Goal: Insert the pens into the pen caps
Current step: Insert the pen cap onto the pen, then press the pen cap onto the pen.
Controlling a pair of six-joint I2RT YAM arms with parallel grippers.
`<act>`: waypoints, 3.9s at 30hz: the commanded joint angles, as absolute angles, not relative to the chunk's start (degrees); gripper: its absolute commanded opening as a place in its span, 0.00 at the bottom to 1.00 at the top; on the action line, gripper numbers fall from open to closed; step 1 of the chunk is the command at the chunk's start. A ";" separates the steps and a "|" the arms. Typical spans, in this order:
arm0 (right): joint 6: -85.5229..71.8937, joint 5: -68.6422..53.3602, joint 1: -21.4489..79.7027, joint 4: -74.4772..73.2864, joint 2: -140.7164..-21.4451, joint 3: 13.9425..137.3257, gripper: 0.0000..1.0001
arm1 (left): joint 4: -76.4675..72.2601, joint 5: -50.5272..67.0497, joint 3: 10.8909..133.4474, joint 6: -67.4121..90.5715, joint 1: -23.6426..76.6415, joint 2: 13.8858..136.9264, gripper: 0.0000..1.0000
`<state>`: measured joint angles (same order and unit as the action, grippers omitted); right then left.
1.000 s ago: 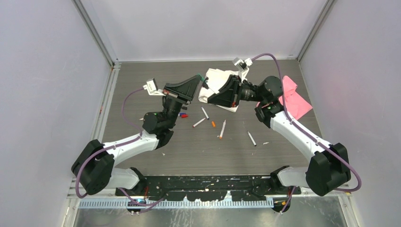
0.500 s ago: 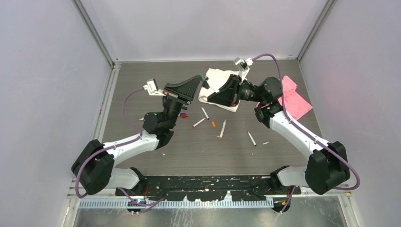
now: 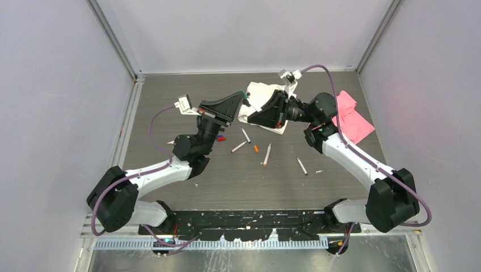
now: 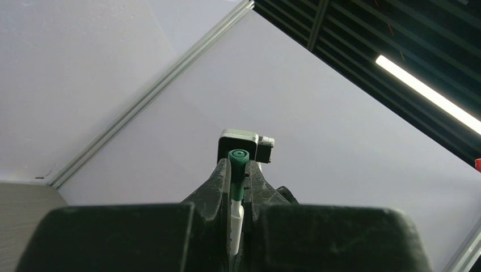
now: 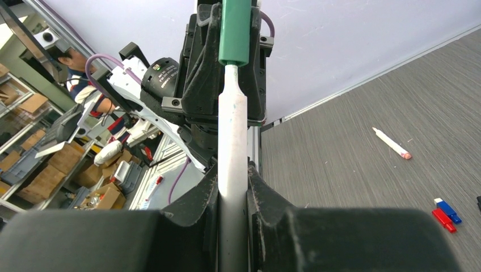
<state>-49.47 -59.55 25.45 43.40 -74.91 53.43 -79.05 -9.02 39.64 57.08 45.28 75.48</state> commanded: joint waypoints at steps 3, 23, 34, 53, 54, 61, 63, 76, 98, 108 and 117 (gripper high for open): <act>-49.28 -57.69 25.76 47.19 -75.37 54.05 0.01 | -82.00 -9.58 41.40 58.09 46.37 76.41 0.01; -40.65 -56.70 25.14 47.74 -74.12 51.05 0.01 | -78.69 -9.48 39.32 58.70 48.60 75.55 0.06; -40.63 -56.51 23.91 48.21 -73.21 50.54 0.01 | -73.39 -8.75 37.97 58.95 48.60 72.48 0.20; -40.89 -61.50 22.24 46.91 -70.71 49.75 0.01 | -62.72 -1.69 33.25 43.12 47.15 60.41 0.83; -40.87 -61.83 22.28 46.80 -70.52 49.70 0.01 | -59.71 1.05 34.48 42.10 46.44 59.41 0.88; -40.97 -63.49 22.25 46.72 -69.84 49.16 0.01 | -53.47 14.71 42.41 43.81 41.13 62.44 0.98; -40.95 -63.68 22.26 46.68 -69.48 48.84 0.01 | -54.87 15.46 43.68 44.39 40.87 64.06 0.99; -41.14 -63.90 22.34 46.73 -69.66 48.70 0.01 | -58.71 15.66 49.12 47.99 40.81 71.37 0.71; -41.13 -63.81 22.57 46.68 -70.22 48.74 0.01 | -58.77 16.98 52.51 49.98 40.78 74.60 0.20; -25.29 -63.91 22.59 26.32 -68.75 54.77 0.01 | -45.31 23.11 53.08 50.48 41.37 74.79 0.01; -6.69 -57.99 22.06 2.60 -68.48 61.67 0.01 | -34.99 30.69 52.00 50.40 46.28 77.24 0.01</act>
